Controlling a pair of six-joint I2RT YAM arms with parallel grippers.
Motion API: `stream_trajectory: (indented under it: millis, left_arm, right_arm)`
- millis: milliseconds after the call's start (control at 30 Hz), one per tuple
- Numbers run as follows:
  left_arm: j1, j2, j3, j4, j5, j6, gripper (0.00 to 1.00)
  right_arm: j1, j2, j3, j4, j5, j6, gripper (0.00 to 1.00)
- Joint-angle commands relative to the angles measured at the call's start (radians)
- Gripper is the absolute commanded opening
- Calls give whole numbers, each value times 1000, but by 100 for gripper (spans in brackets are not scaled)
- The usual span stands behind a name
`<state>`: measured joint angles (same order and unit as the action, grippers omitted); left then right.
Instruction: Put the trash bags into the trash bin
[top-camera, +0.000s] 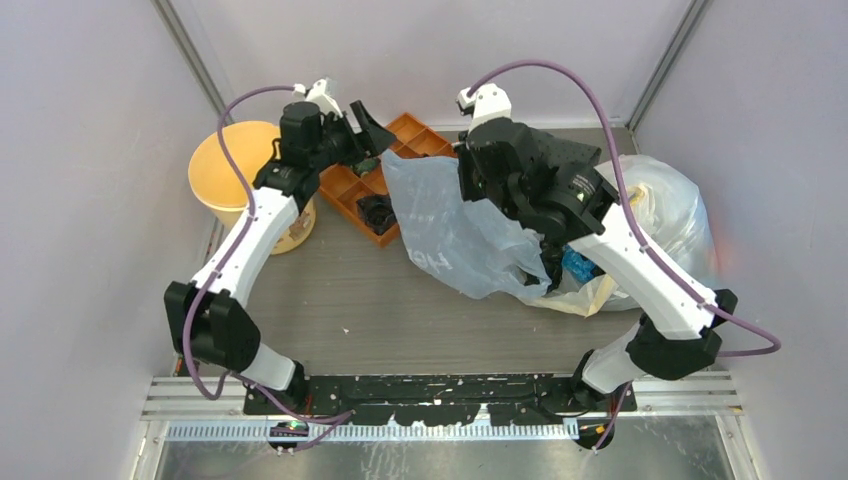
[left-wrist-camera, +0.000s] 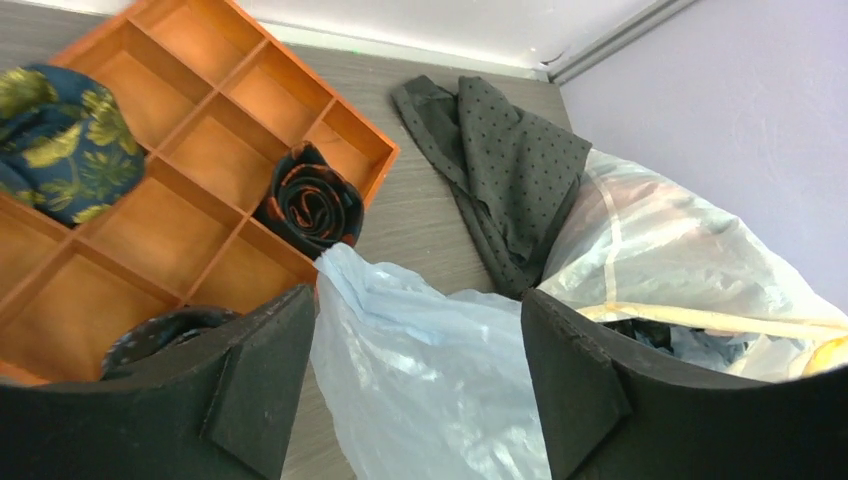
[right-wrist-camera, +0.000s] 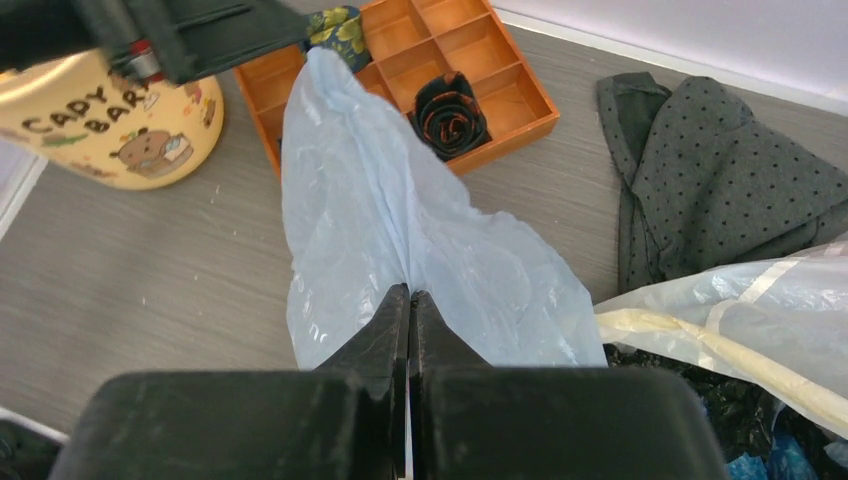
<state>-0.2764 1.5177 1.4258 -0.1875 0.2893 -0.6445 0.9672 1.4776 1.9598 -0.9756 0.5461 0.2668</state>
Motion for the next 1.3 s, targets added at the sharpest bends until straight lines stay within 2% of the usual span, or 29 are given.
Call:
stream_trajectory:
  millis: [0, 100, 167, 267, 400, 600, 667, 867, 1033, 1133, 1167, 1200, 1233, 1267]
  left_arm:
    - [5, -127, 65, -62, -88, 114, 77]
    - [5, -191, 47, -74, -87, 134, 79]
    - [-3, -237, 15, -65, -26, 127, 79]
    - [-90, -304, -68, -55, -7, 140, 78]
    - [-265, -362, -147, -64, -132, 213, 76]
    - [-388, -337, -175, -49, -257, 267, 72]
    - [-427, -320, -168, -54, -347, 296, 72]
    - [-467, -278, -165, -27, -429, 329, 72]
    - [-479, -242, -153, 8, -470, 349, 66]
    - [-481, -233, -150, 35, -489, 355, 57]
    - [-481, -230, -147, 42, -493, 356, 51]
    - [-481, -227, -144, 46, -493, 357, 39]
    - [-481, -225, -141, 49, -491, 355, 21]
    - [-481, -227, -140, 50, -488, 351, 9]
  right_arm:
    - [-60, 41, 99, 15, -61, 44, 1]
    - [-119, 72, 119, 29, -106, 64, 1]
    - [-150, 87, 137, 44, -140, 81, 1]
    - [-168, 120, 187, 46, -160, 95, 1]
    - [-172, 162, 242, 47, -186, 119, 1]
    - [-174, 170, 246, 74, -229, 176, 1]
    - [-176, 167, 242, 85, -238, 189, 1]
    - [-174, 169, 250, 87, -261, 211, 1]
    - [-174, 173, 253, 81, -270, 218, 1]
    - [-174, 171, 243, 81, -269, 219, 1]
    - [-174, 169, 238, 84, -267, 216, 1]
    - [-174, 165, 231, 86, -263, 214, 1]
    - [-175, 162, 225, 87, -254, 208, 1]
    - [-175, 158, 221, 86, -243, 199, 2]
